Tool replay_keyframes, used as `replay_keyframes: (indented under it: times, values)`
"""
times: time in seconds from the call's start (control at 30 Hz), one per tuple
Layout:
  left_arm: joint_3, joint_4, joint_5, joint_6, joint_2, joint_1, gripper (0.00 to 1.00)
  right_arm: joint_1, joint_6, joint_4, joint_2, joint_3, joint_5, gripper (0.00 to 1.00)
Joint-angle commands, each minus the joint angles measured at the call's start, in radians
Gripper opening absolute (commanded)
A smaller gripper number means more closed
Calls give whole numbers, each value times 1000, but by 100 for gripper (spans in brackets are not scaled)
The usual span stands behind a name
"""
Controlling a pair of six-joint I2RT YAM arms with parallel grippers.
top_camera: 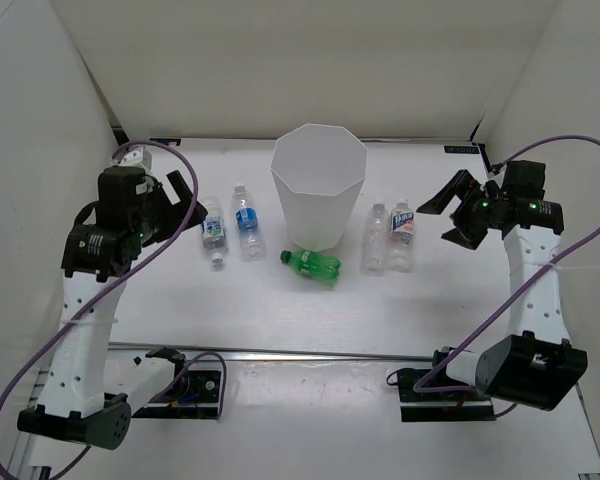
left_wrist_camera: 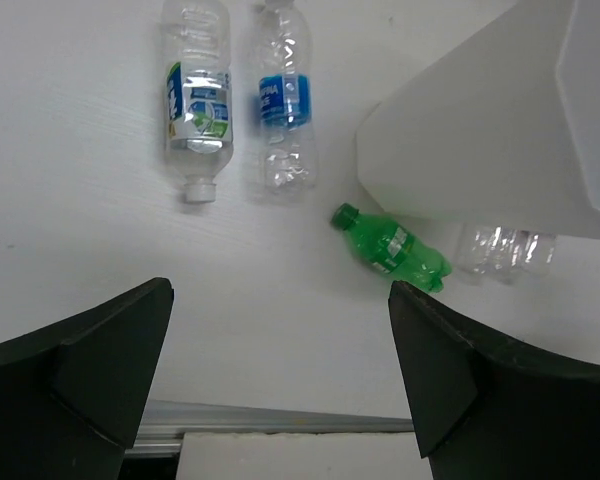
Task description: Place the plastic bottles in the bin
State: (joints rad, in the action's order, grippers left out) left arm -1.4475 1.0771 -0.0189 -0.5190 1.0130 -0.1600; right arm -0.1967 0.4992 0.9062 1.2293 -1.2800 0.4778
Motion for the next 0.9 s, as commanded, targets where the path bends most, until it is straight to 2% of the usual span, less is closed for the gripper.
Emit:
replay_keyframes:
  times: [0.0, 0.13, 0.23, 0.33, 0.43, 0.57, 0.87]
  values:
    - [-27, 60, -10, 59, 13, -3, 100, -14, 7, -16, 5, -35, -75, 100]
    - [19, 69, -39, 33, -37, 8, 100, -14, -5, -24, 65, -82, -53, 100]
    - [112, 48, 43, -16, -89, 8, 100, -14, 7, -94, 99, -82, -69, 100]
    - [199, 30, 82, -79, -146, 8, 100, -14, 16, -104, 224, -93, -80, 100]
    - [199, 55, 120, -79, -156, 8, 100, -14, 16, -86, 344, -127, -80, 100]
    - [177, 124, 129, -79, -145, 8, 100, 57, -16, -86, 430, -163, -216, 100]
    - [231, 179, 76, -136, -189, 8, 100, 154, -133, -15, 639, -312, -349, 100]
